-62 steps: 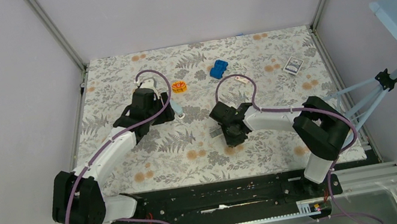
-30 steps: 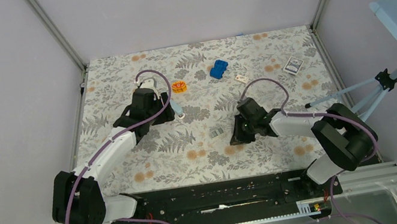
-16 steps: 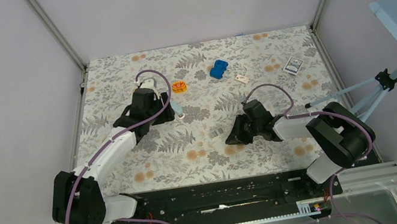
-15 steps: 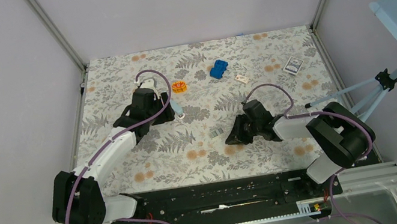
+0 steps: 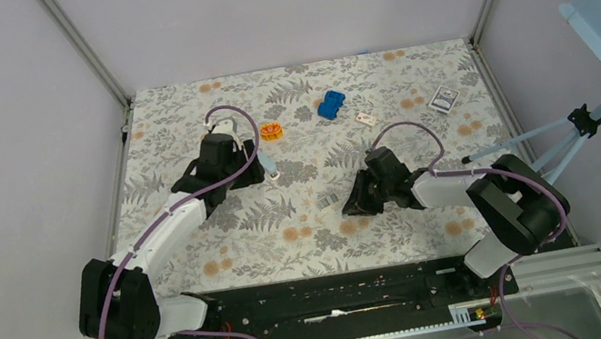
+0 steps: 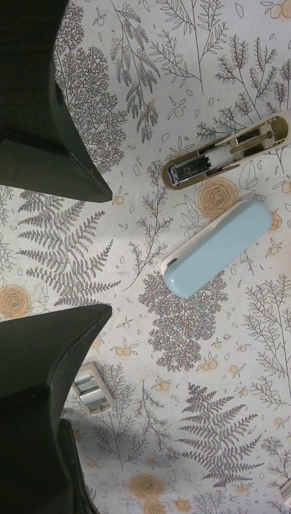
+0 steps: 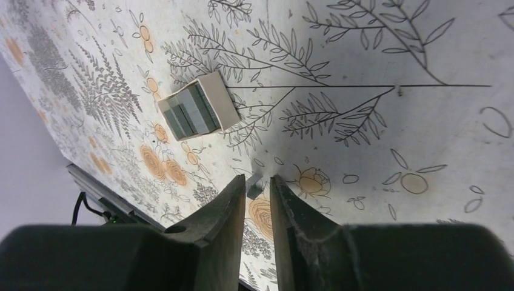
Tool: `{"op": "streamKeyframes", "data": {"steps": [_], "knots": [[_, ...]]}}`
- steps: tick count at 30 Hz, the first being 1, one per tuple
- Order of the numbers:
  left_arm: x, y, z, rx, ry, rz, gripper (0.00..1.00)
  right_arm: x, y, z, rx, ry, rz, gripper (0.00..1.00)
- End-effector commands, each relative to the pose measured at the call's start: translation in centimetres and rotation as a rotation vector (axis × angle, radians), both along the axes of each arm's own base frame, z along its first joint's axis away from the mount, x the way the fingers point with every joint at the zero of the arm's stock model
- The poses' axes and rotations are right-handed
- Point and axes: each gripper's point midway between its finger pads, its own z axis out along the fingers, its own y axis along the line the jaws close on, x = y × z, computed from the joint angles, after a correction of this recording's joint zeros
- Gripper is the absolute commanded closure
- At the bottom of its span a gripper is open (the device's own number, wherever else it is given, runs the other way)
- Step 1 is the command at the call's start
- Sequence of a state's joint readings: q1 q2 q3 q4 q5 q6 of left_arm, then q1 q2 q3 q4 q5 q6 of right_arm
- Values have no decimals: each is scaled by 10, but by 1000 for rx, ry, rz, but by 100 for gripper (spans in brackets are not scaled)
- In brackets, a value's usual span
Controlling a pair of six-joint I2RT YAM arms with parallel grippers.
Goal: Unload the staples from the stapler
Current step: Pick up the staple from the center of the board.
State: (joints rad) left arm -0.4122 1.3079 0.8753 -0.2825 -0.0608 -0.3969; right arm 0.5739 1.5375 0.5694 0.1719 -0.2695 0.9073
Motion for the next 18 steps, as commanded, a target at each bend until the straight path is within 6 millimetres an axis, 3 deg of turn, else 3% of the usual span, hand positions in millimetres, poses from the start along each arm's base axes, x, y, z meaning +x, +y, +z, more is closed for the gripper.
{"op": "streamKeyframes", "data": {"steps": [1, 13, 18], "knots": [[13, -7, 32, -53, -91, -3, 33, -24, -55, -39, -295, 90, -13, 69], [13, -7, 32, -55, -91, -5, 33, -20, -70, -31, -389, 59, 6, 72], [13, -7, 33, -54, -95, -3, 33, -1, -66, 1, -424, -45, 52, 68]]}}
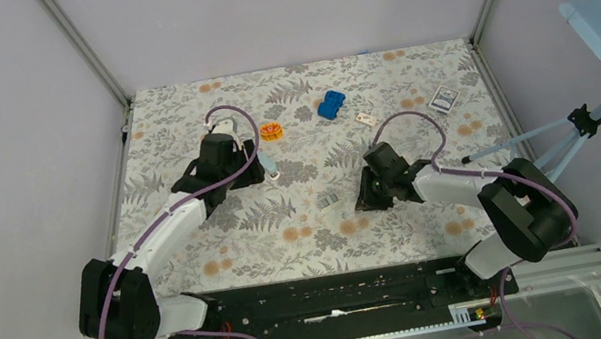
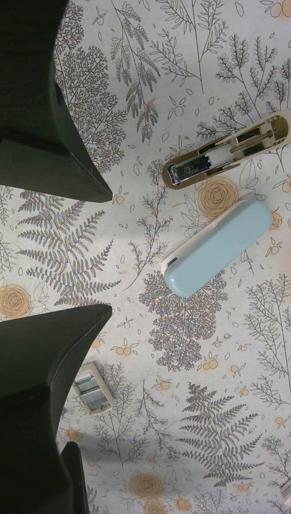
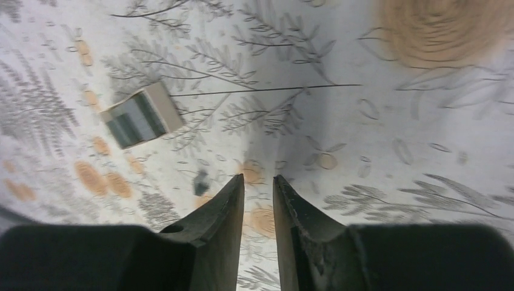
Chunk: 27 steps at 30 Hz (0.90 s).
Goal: Unload the staples from the stapler
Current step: Pick up the staple from the center of the board.
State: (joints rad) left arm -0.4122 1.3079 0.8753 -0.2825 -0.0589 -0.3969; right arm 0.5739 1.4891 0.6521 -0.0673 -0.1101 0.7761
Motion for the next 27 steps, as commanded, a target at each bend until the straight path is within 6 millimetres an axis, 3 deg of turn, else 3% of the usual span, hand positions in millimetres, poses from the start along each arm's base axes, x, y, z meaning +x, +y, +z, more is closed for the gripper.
{"op": "streamKeyframes", "data": {"steps": [1, 6, 9, 13, 17, 27], "knots": [[13, -6, 34, -53, -97, -1, 33, -2, -32, 9, -224, -25, 58, 67], [13, -5, 37, -54, -106, 3, 33, 11, 1, 44, -284, -151, 292, 55], [13, -5, 39, -56, -111, 3, 33, 11, 11, 47, -338, -136, 398, 50], [13, -3, 43, -55, -126, 12, 33, 3, 23, 47, -386, -81, 476, 51], [13, 4, 49, -47, -149, 43, 33, -10, 39, 42, -422, -95, 661, 51], [9, 51, 82, 7, -272, 261, 31, 0, 59, 45, -592, -102, 1044, 43]]}}
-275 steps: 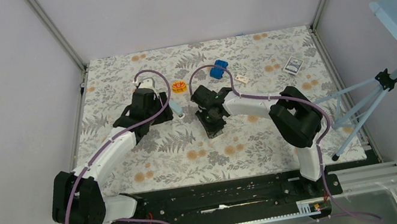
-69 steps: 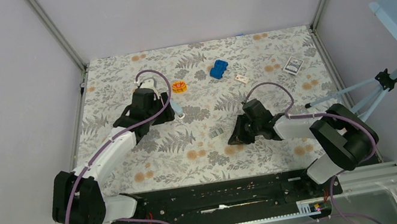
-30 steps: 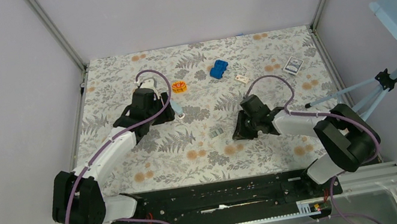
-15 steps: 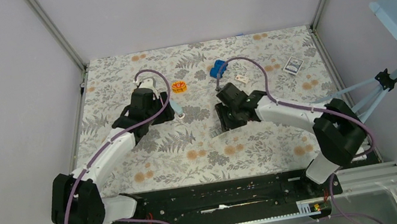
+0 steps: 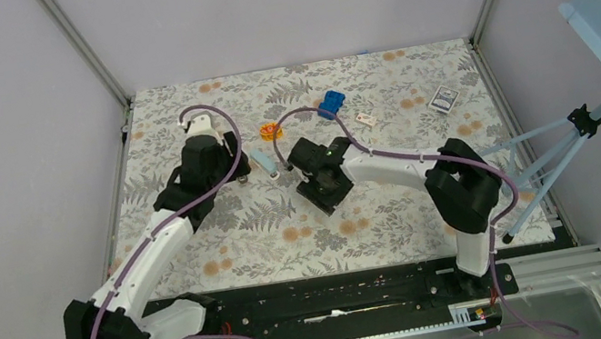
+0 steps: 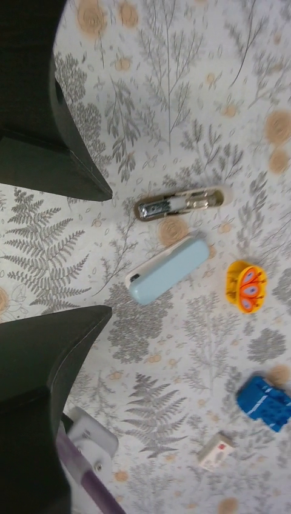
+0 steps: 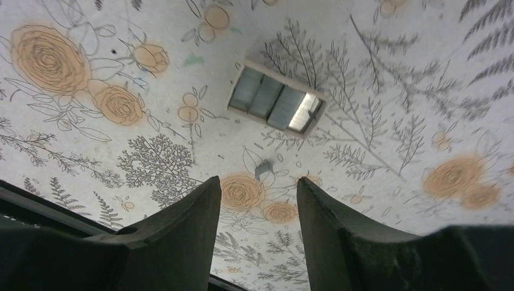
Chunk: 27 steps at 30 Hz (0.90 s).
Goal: Unload the staples from the stapler
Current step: Pick up the staple from the center of the board.
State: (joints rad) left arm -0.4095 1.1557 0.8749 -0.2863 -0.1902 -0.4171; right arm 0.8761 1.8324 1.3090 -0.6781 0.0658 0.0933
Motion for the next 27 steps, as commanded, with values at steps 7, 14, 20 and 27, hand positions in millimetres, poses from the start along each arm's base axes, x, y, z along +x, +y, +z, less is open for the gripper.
{"op": "streamKeyframes", "data": {"steps": [7, 14, 20, 27], "knots": [[-5, 62, 55, 23, -195, 291, 30, 0, -6, 4, -214, 92, 347, 44], [-10, 68, 62, 15, -221, 311, 28, -10, -2, 1, -225, 177, 406, 46], [-11, 68, 65, 10, -230, 308, 27, -12, 0, -9, -256, 209, 430, 49], [-11, 66, 65, 5, -230, 299, 27, -14, -6, -24, -304, 232, 433, 50]]}}
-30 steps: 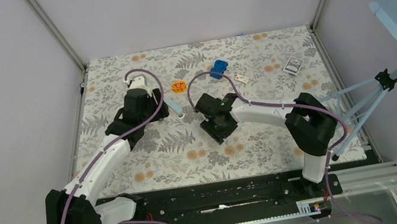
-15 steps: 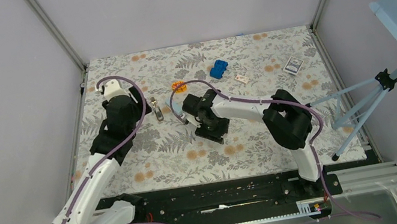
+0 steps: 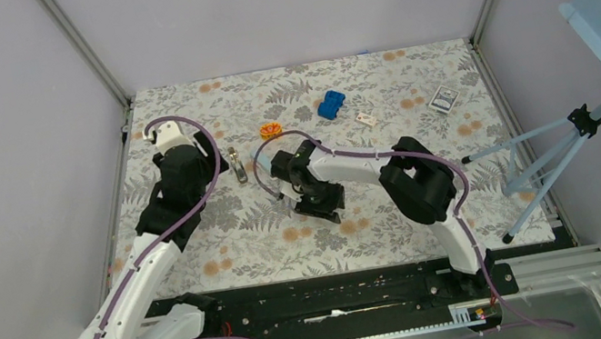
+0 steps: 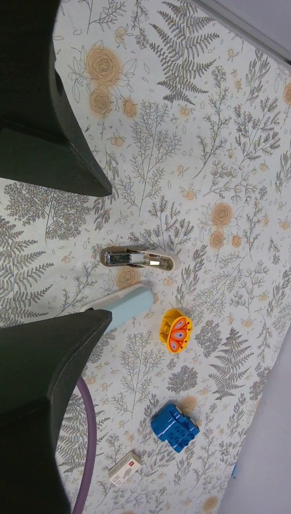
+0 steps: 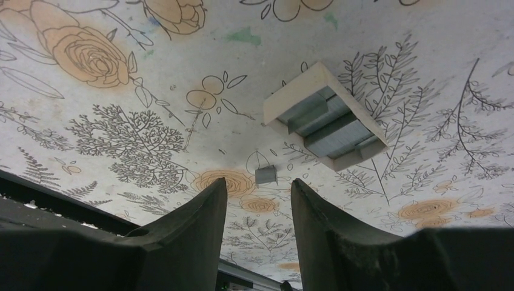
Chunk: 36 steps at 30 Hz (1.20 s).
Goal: Unload the staples from the stapler
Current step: Pick up the staple from the center of the board.
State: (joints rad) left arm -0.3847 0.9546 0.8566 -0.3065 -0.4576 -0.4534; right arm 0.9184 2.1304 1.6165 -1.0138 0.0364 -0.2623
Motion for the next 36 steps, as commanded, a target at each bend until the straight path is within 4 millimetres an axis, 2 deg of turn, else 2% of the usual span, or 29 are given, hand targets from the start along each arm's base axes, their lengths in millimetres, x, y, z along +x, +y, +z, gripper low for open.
{"op": "streamKeyframes", "data": {"steps": [1, 11, 25, 36], "knots": [[0, 4, 8, -13, -36, 17, 27, -5, -3, -2, -39, 23, 35, 50], [0, 2, 7, -15, -33, 6, 26, -5, -7, -15, -78, 30, 43, 53], [-1, 1, 7, -18, -36, 1, 26, -7, -11, -19, -96, 39, 42, 71], [0, -1, 5, -20, -30, -8, 26, -4, -6, -10, 16, -69, -63, 75]]}}
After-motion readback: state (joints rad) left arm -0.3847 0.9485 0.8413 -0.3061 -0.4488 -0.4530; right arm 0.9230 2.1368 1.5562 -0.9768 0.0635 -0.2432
